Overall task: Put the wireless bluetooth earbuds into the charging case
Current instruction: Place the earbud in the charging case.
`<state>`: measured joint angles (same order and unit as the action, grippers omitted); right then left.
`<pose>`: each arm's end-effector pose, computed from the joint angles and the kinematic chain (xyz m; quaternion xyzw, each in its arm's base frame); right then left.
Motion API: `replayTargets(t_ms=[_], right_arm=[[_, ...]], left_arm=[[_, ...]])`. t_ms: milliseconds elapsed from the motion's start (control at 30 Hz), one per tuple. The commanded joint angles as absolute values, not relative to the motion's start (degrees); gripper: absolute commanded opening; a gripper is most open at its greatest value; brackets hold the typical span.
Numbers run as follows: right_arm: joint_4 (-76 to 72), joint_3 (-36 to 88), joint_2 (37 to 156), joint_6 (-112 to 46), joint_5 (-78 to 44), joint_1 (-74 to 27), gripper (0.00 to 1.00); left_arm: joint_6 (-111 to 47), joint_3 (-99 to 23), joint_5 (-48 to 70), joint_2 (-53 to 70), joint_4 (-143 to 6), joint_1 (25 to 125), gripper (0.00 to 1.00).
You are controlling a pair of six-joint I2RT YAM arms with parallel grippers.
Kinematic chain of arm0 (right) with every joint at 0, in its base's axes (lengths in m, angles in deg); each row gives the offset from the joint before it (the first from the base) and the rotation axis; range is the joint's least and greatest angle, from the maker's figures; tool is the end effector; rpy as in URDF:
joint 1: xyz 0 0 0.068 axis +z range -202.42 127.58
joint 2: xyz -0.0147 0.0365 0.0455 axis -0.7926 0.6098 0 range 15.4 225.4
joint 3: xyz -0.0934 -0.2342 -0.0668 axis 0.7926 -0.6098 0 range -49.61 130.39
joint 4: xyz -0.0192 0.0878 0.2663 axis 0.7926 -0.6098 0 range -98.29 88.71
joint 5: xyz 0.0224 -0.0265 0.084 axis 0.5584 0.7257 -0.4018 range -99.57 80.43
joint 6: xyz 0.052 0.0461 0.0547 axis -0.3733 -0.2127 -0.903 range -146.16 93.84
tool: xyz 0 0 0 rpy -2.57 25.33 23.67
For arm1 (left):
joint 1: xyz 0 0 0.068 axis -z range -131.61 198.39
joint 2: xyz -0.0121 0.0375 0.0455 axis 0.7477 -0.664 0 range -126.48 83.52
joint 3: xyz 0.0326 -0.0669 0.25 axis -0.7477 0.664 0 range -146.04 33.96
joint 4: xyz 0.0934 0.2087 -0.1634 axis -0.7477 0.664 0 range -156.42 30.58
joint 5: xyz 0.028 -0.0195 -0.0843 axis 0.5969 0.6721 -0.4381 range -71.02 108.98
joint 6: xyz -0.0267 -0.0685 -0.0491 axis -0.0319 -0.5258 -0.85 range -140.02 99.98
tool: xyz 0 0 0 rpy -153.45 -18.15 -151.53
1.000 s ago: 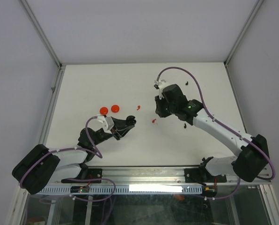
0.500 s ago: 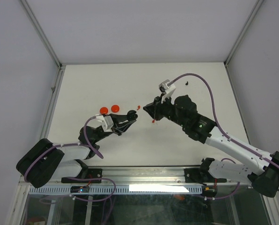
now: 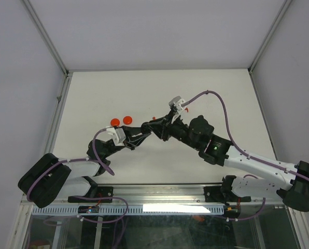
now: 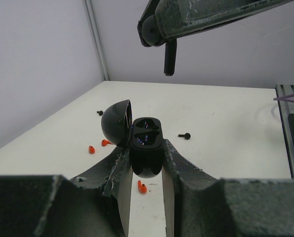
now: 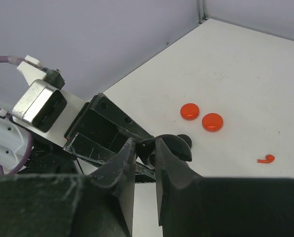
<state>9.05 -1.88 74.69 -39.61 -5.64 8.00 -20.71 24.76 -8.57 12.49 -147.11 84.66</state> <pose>0.1609 0.2724 0.3321 -0.2627 0.6645 0.4005 0.5735 0.1822 -0.1787 0.1920 0.3571 0.4788 -0.3817 0.7054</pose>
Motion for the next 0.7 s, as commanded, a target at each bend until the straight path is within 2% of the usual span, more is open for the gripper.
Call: replayTargets(t_ms=[0, 267, 667], right_arm=[[15.4, -2.0, 76.5, -39.0, -1.8, 9.7, 0.11], [16.7, -3.4, 77.7, -38.9, 4.0, 11.3, 0.11], [16.5, -3.1, 79.5, -39.7, 4.0, 11.6, 0.11]], left_arm=[[-22.2, 23.2, -10.2, 13.5, -152.5, 84.3, 0.0], [-23.2, 23.6, -10.3, 14.0, -153.4, 84.3, 0.0], [-24.3, 24.0, -9.7, 14.0, -155.6, 84.3, 0.0]])
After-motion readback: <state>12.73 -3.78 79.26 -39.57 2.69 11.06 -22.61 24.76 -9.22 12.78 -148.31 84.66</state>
